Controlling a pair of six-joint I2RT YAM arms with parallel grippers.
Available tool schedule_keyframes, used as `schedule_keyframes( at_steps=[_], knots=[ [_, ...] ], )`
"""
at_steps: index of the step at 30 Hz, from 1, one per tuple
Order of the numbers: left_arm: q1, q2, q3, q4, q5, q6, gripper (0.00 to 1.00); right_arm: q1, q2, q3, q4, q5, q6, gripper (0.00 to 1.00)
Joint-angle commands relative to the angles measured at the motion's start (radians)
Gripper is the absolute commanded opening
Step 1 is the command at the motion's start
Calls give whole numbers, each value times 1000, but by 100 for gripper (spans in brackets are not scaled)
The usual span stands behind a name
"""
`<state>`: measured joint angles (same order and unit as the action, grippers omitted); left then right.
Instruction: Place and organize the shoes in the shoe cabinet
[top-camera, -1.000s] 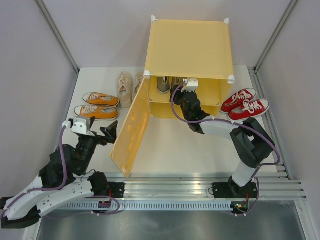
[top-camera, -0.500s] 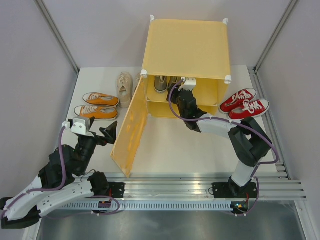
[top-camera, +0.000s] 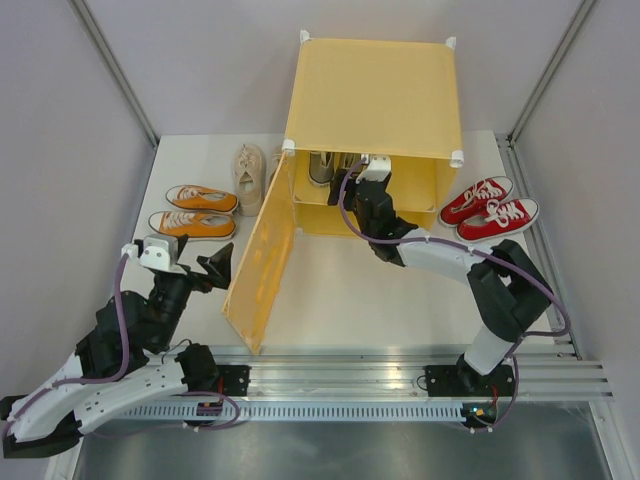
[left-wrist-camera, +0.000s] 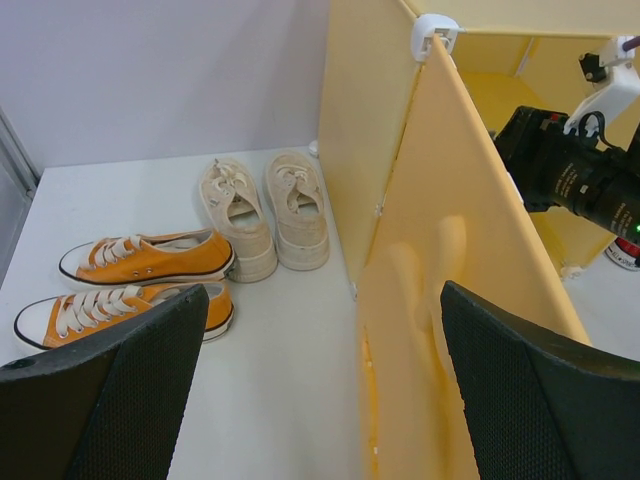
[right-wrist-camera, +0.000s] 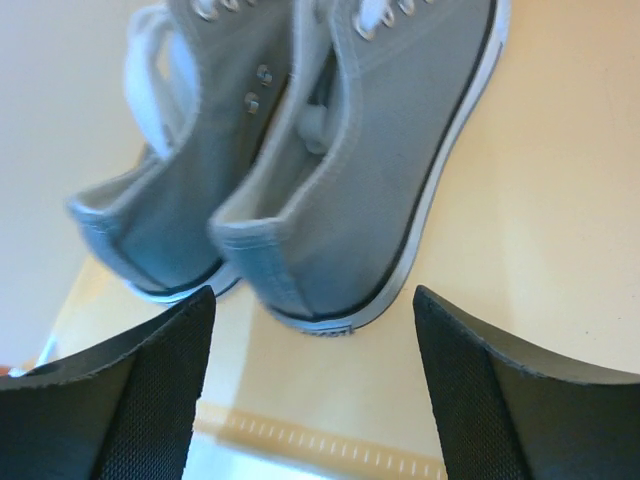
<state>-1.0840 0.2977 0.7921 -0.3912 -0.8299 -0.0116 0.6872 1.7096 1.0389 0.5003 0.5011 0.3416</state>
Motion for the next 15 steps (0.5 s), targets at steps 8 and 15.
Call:
schedule_keyframes(
  at_steps=[8, 15],
  knots=[
    [4, 7, 22, 5, -43, -30, 100, 15, -179, -34, -68, -41, 23, 97],
    [6, 9, 15, 9, -83, -22, 100, 17, -248, -71, -118, -67, 22, 98]
  ],
)
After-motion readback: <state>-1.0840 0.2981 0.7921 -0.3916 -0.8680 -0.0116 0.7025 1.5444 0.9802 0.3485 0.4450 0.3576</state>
